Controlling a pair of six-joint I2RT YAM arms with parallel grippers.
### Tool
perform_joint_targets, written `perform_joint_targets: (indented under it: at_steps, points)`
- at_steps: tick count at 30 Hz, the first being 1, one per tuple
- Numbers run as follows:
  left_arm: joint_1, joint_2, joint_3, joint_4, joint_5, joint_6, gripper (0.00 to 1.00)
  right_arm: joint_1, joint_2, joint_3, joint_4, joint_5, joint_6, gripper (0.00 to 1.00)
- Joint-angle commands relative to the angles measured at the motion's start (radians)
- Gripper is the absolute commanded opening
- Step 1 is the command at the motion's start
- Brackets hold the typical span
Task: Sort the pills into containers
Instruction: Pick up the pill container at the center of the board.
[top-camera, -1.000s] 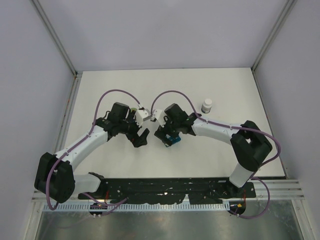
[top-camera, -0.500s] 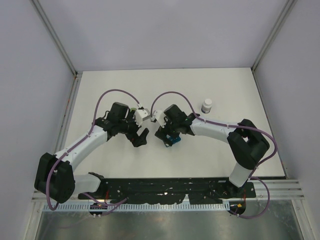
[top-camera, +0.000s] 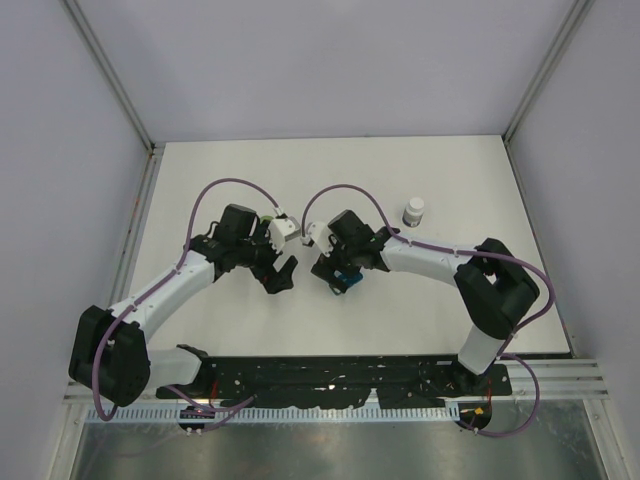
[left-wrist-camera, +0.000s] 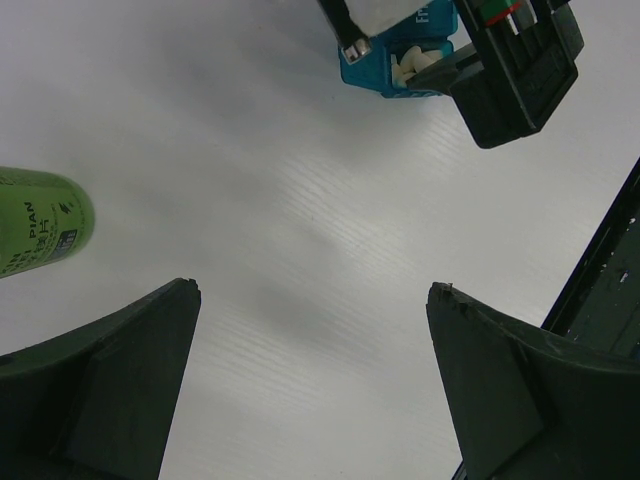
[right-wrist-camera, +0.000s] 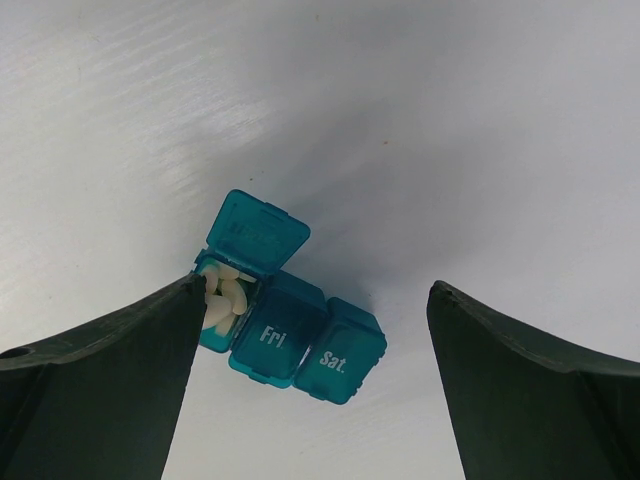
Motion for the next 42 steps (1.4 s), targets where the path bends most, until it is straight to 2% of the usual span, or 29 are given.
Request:
perform_joint_targets:
  at_steps: [1,30,38,42]
  points:
    - [0.004,-0.020,0.008,0.025,0.021,0.017,1.00,0.005,-0.048,-0.006,-0.010,0.027,-0.018,0.95]
    - [0.004,-0.020,0.013,0.021,0.024,0.017,1.00,0.001,-0.117,-0.026,-0.056,0.073,-0.075,0.95]
    - [0.004,-0.015,0.013,0.022,0.024,0.017,1.00,-0.079,-0.143,0.012,-0.171,-0.130,-0.202,0.95]
    - [0.004,-0.016,0.015,0.022,0.024,0.018,1.00,-0.098,-0.143,0.010,-0.200,-0.153,-0.268,0.95]
